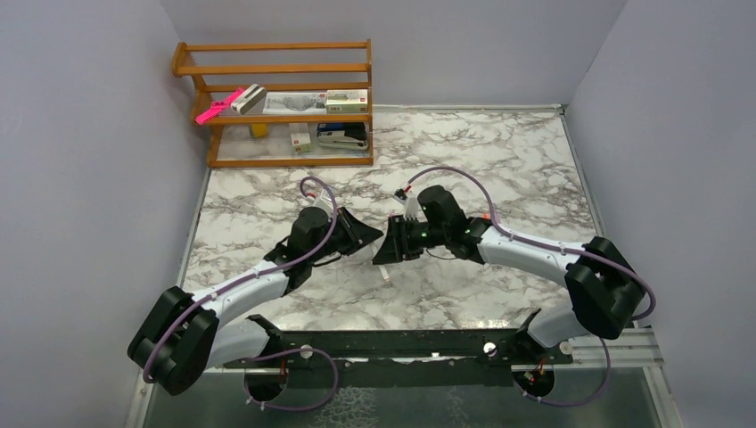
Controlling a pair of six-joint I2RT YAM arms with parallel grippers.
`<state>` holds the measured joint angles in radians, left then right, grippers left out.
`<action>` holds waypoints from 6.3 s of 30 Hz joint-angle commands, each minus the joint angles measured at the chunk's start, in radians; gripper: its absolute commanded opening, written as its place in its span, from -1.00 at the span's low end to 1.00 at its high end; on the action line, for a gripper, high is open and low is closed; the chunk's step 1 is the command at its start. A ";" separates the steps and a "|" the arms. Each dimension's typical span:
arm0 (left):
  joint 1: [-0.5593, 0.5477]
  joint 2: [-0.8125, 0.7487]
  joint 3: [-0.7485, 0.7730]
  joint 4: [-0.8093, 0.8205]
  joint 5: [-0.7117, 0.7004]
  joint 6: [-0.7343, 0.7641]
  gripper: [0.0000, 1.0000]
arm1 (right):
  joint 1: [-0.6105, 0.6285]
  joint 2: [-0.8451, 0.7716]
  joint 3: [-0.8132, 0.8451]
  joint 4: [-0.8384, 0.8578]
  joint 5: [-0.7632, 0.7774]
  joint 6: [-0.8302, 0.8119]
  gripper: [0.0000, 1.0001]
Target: Open the pen caps
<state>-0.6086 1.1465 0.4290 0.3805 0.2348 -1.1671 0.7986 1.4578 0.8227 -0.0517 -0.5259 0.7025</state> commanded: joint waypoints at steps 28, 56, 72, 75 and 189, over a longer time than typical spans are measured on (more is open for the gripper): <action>0.049 0.177 0.117 0.104 -0.006 0.035 -1.00 | 0.027 -0.109 -0.179 0.124 -0.039 0.061 -0.99; 0.097 0.008 0.056 0.094 -0.328 -0.011 -1.00 | 0.083 -0.194 -0.285 0.164 -0.003 0.147 -0.99; 0.121 -0.122 0.197 -0.385 -0.189 0.268 -1.00 | 0.033 -0.186 -0.076 -0.257 0.418 -0.079 -0.99; 0.121 -0.159 0.193 -0.443 -0.172 0.284 -1.00 | -0.028 -0.164 -0.062 -0.304 0.490 -0.115 -0.99; 0.238 0.131 0.341 -0.659 -0.461 0.548 -0.09 | -0.285 -0.250 -0.096 -0.287 0.279 -0.242 -0.21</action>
<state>-0.3786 1.3399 0.7349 -0.2390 -0.2150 -0.6212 0.5095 1.2427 0.7326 -0.3397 -0.2394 0.4629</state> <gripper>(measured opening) 0.407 0.394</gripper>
